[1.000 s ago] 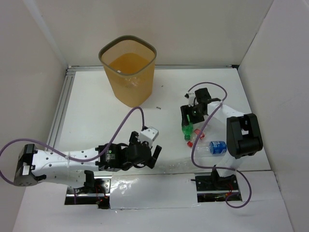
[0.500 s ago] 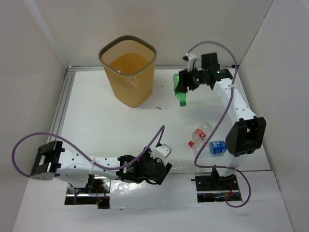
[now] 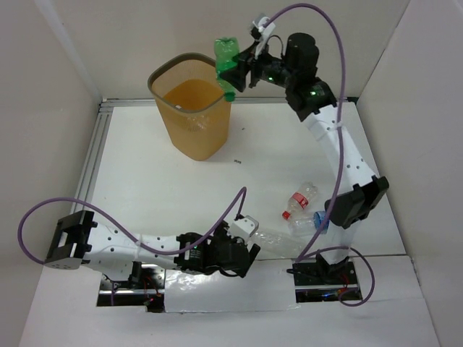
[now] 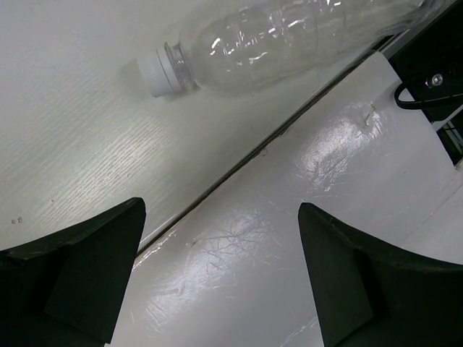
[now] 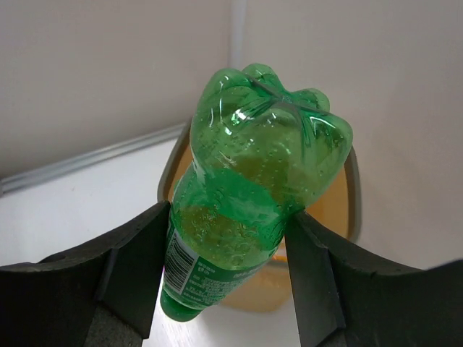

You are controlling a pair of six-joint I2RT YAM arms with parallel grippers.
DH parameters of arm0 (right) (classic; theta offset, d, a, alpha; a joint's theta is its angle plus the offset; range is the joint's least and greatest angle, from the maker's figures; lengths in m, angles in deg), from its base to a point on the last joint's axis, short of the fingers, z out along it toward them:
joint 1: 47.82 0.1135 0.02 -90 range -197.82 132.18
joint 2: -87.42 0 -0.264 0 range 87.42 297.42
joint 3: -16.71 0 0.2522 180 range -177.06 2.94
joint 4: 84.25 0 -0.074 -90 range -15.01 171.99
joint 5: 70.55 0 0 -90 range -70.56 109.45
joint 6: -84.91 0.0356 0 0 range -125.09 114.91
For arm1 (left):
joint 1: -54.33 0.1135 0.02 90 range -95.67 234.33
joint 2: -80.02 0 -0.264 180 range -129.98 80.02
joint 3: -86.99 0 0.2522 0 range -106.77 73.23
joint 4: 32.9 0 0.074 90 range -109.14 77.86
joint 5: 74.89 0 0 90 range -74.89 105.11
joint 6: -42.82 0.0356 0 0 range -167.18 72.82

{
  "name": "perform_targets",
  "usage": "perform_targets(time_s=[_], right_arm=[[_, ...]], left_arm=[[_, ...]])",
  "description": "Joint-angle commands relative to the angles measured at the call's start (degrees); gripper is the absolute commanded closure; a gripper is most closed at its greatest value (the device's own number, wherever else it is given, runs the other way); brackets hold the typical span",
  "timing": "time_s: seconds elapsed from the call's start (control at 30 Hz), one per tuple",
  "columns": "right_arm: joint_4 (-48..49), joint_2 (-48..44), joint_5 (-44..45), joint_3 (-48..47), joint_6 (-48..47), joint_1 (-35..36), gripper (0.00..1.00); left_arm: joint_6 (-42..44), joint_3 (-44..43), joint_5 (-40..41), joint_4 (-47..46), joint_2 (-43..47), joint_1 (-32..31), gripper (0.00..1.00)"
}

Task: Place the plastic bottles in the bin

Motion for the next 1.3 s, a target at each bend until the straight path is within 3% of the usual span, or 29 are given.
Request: perform_targets(time_s=[0.0, 0.1, 0.2, 0.33, 0.43, 0.6, 0.73, 0.83, 0.87, 0.93, 0.97, 1.0, 1.1, 1.2, 1.27], right_arm=[[13.31, 4.01, 7.30, -2.94, 4.44, 4.34, 0.63], [20.08, 9.09, 16.42, -4.07, 4.98, 8.02, 0.62], [20.71, 14.63, 19.09, -8.55, 5.85, 8.65, 0.56], [15.45, 24.04, 22.43, -19.01, 5.16, 8.66, 0.20], [14.12, 25.73, 23.84, -20.96, 5.15, 8.14, 0.02], [10.18, 18.03, 21.12, -19.48, 5.77, 3.75, 0.00], [3.78, 8.00, 20.50, -11.66, 6.38, -4.50, 0.00], [-3.07, -1.05, 17.60, -0.43, 2.62, -12.50, 0.07], [-4.59, -3.34, 16.47, 2.91, 0.34, -16.09, 0.14], [-8.36, -10.43, 11.55, 13.72, -2.30, -19.97, 0.26], [-9.42, -12.83, 10.05, 17.41, -3.45, -21.56, 0.34], [-10.39, -15.20, 7.34, 24.67, -5.72, -24.36, 0.53], [-13.47, -24.78, 4.07, 34.82, -9.16, -29.46, 0.75], [-15.41, -33.66, 1.70, 45.90, -11.35, -34.47, 0.79], [-17.07, -39.47, -0.32, 51.71, -12.86, -36.94, 0.73]], left_arm=[[-2.05, -1.34, 0.90, -1.02, -0.21, -0.65, 0.00], [-2.05, -2.04, 0.90, -0.40, -0.73, -1.18, 0.00], [-2.05, -3.36, 1.43, 1.00, -1.26, -1.71, 0.00], [-2.57, -4.59, 2.74, 3.20, -1.88, -2.85, 0.00], [-3.10, -5.73, 3.27, 3.91, -2.93, -3.38, 0.00], [-4.33, -8.37, 6.00, 4.44, -4.86, -3.38, 0.00], [-11.52, -14.86, 9.25, 9.52, -8.90, -3.38, 0.00], [-21.26, -20.57, 9.87, 13.21, -12.50, -3.38, 0.00], [-28.69, -23.20, 9.17, 14.88, -13.38, -3.38, 0.00], [-35.33, -25.24, 7.68, 18.23, -15.75, -2.24, 0.00], [-37.88, -25.94, 6.89, 18.23, -15.76, -2.24, 0.00], [-43.56, -26.73, 5.40, 18.93, -16.55, -1.19, 0.00], [-53.06, -26.74, 2.23, 18.94, -16.56, 1.62, 0.00], [-59.68, -26.21, 0.21, 17.80, -16.56, 4.52, 0.00], [-60.49, -26.74, 0.20, 17.79, -18.13, 6.37, 0.00]])
